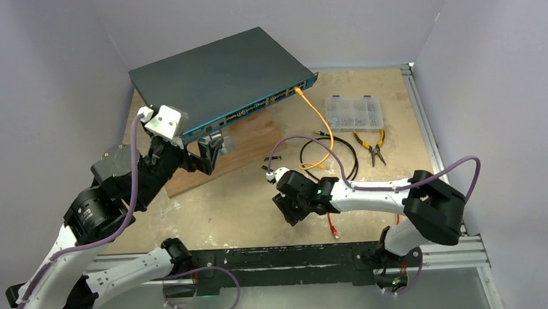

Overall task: Insert the plug into the switch port
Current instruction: Pick up the plug from the center of the board.

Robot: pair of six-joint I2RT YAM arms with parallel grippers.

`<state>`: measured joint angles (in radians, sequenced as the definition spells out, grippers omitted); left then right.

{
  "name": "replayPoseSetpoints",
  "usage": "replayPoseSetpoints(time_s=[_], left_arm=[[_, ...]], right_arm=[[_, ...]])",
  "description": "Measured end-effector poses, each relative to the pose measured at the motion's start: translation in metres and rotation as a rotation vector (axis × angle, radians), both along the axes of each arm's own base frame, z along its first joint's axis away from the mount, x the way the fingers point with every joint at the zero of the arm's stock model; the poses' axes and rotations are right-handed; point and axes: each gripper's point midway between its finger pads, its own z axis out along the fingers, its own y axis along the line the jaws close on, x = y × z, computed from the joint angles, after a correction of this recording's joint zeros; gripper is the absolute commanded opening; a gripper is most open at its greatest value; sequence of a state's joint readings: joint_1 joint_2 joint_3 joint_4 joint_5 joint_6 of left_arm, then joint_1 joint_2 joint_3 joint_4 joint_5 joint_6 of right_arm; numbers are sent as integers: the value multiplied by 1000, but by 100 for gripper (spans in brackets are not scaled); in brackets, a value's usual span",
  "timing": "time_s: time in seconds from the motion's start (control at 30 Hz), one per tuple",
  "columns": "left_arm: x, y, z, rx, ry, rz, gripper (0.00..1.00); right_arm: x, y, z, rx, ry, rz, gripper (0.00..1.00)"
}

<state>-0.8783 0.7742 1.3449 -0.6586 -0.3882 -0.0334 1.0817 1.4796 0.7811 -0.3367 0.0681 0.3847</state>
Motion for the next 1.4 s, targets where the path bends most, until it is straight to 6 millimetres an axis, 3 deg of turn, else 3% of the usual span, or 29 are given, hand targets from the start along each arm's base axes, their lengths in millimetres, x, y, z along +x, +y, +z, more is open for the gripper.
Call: replayPoseSetpoints(time_s=[0.3,0.93,1.07,1.17,1.4], left_arm=[[0,-3,0,-3,0,-15,99],[0,-16,-4,-10,9,-59,99],[0,-18,-2,-20,5,-69,99],[-1,-19,-1,-26,7,-74,99],[-1,-26,-7,-36,23,-93,99]], right_arm=[[-9,-1,-9,-50,3,27,41],[-13,4,-11,-62,5,45,4],[-13,7,-9,-45,8,50,0],[-14,13,1,0,2,58,0],[-7,36,47,180,-72,69,0]])
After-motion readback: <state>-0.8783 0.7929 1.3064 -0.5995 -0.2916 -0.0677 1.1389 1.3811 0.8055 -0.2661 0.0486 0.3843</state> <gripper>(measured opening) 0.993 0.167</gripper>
